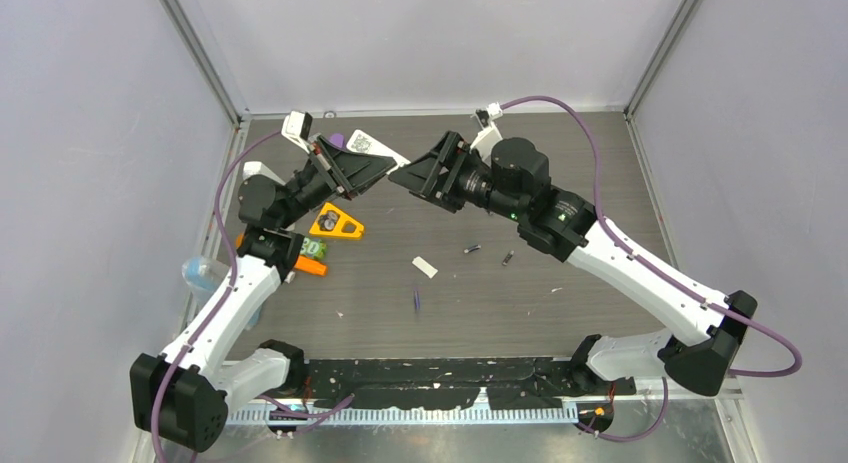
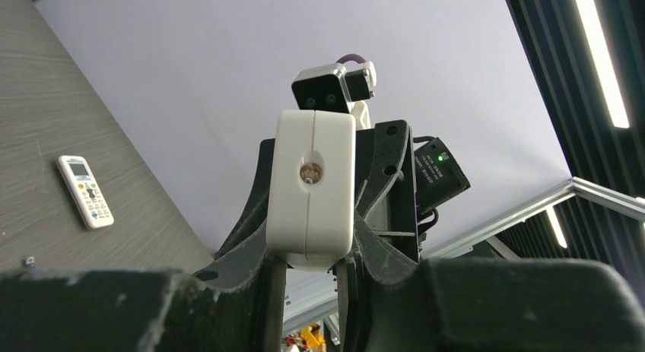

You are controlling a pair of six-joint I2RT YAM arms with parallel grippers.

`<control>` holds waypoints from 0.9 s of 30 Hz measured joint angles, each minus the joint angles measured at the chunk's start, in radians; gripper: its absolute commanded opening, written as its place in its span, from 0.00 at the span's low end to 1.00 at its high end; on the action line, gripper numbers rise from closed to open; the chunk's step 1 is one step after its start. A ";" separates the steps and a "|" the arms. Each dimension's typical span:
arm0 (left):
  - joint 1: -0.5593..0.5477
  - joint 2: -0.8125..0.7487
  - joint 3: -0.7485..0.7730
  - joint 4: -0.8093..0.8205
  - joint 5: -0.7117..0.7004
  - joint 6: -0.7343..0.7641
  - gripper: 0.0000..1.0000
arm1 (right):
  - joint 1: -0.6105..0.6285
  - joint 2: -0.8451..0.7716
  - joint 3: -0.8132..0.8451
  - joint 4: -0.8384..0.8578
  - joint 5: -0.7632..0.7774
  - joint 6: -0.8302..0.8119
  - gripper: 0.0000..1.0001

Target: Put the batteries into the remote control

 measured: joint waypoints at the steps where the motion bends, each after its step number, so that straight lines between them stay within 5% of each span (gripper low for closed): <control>1: 0.000 0.000 0.000 0.000 0.000 0.000 0.00 | 0.000 0.000 0.000 0.002 -0.002 0.000 0.74; 6: 0.000 -0.010 0.000 -0.046 -0.012 0.032 0.00 | -0.017 -0.001 -0.005 0.006 -0.013 -0.001 0.84; 12: 0.014 -0.028 0.021 -0.367 -0.110 0.298 0.00 | -0.031 -0.040 -0.085 -0.037 0.014 -0.121 0.89; 20: 0.091 -0.036 -0.009 -0.720 -0.283 0.517 0.00 | -0.009 -0.083 -0.183 -0.201 0.106 -0.345 0.79; 27: 0.092 -0.089 -0.047 -0.846 -0.354 0.587 0.00 | 0.129 0.130 -0.246 -0.295 0.221 -0.396 0.72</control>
